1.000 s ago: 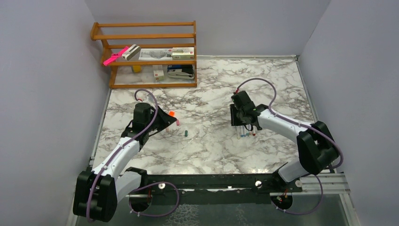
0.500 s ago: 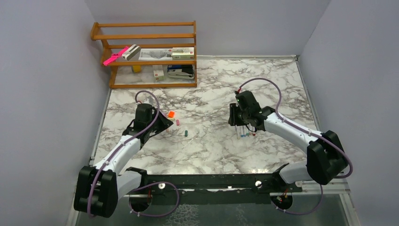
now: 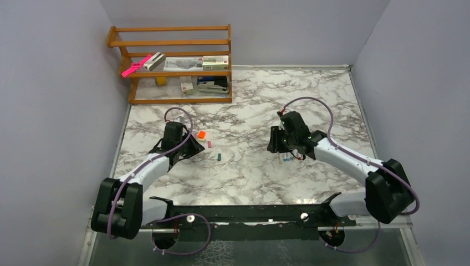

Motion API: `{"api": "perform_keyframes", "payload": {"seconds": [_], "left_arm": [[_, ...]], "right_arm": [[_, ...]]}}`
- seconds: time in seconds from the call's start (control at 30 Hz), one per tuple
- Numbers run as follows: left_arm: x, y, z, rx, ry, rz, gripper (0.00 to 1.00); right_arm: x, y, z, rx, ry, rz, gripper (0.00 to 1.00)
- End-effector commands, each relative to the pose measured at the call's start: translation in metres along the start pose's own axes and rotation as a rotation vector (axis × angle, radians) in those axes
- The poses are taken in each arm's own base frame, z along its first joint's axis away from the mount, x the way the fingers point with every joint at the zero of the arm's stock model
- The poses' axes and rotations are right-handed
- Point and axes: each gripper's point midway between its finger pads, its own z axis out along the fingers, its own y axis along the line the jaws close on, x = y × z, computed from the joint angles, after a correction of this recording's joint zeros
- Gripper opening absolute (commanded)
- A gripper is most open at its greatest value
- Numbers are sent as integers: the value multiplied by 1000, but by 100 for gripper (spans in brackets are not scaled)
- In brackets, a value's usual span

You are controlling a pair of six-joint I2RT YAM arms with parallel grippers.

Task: Open the pen caps

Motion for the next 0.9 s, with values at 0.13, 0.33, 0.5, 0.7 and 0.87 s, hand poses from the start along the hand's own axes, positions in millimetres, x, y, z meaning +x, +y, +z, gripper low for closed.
{"api": "perform_keyframes", "payload": {"seconds": [0.13, 0.33, 0.5, 0.7, 0.87], "left_arm": [[-11, -7, 15, 12, 19, 46, 1], [-6, -3, 23, 4, 50, 50, 3], [-3, -2, 24, 14, 58, 47, 20], [-1, -2, 21, 21, 56, 45, 27], [-3, -6, 17, 30, 42, 43, 37]], "right_arm": [[-2, 4, -13, -37, -40, 24, 40], [-3, 3, -16, -33, -48, 24, 40], [-1, 1, -14, -27, -43, 23, 40], [-1, 3, -10, -32, -37, 22, 40], [-2, 3, -9, -32, -35, 19, 40]]}}
